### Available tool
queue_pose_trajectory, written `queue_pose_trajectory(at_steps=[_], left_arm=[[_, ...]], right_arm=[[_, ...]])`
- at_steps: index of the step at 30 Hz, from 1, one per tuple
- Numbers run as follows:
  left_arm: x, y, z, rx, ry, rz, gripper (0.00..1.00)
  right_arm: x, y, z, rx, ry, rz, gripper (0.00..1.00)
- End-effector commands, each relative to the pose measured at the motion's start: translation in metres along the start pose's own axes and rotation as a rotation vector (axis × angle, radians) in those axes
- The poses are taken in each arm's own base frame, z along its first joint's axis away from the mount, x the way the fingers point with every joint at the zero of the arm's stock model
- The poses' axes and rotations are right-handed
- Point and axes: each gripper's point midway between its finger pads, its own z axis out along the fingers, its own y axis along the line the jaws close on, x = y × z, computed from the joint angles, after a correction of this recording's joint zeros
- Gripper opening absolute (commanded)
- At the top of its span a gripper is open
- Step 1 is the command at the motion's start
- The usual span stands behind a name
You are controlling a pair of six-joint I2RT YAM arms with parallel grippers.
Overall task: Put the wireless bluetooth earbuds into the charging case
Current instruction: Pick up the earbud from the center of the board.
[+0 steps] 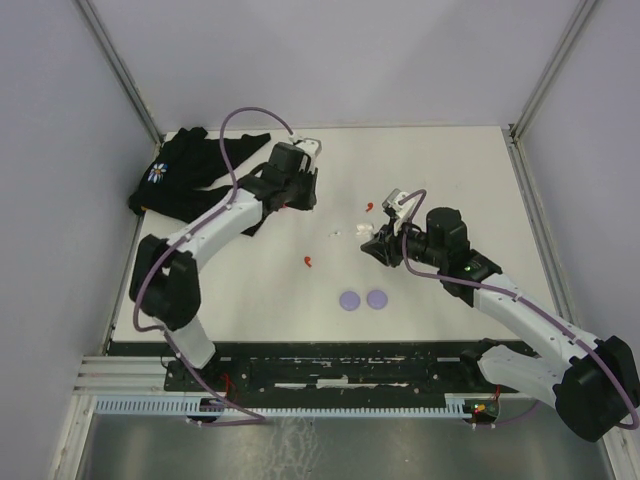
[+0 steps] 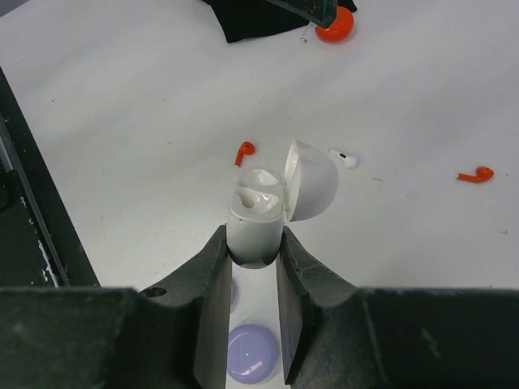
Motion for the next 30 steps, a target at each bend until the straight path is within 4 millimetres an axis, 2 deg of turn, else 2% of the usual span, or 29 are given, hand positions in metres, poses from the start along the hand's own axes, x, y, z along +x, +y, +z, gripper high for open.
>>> queue_pose_trajectory(at_steps=[1,7,11,14,24,30], left_arm=[[-0.058,-0.027,-0.062,0.145,-0.288,0.033,0.12],[-0.079,-0.058,-0.140,0.336,-0.575,0.126,0.10],[-0.084,-0.076,-0.191,0.453,-0.790,0.201,0.10],[-0.085,-0.086,-0.222,0.515,-0.906,0.259,0.10],[-0.063,-0.121,-0.276,0.701,-1.168,0.549,0.11],[-0.050,-0.132,-0.290,0.748,-1.271,0.681,0.11]], right_arm=[[-0.051,0.015,-0.005,-0.077,-0.161,-0.089,0.02],[-0.076,0.025,-0.008,-0.120,-0.222,-0.128,0.02],[-0.092,0.031,-0.011,-0.143,-0.274,-0.157,0.02],[-0.100,0.036,-0.010,-0.160,-0.304,-0.176,0.02],[-0.124,0.054,-0.004,-0.224,-0.398,-0.252,0.02],[-0.136,0.064,-0.005,-0.271,-0.449,-0.276,0.02]])
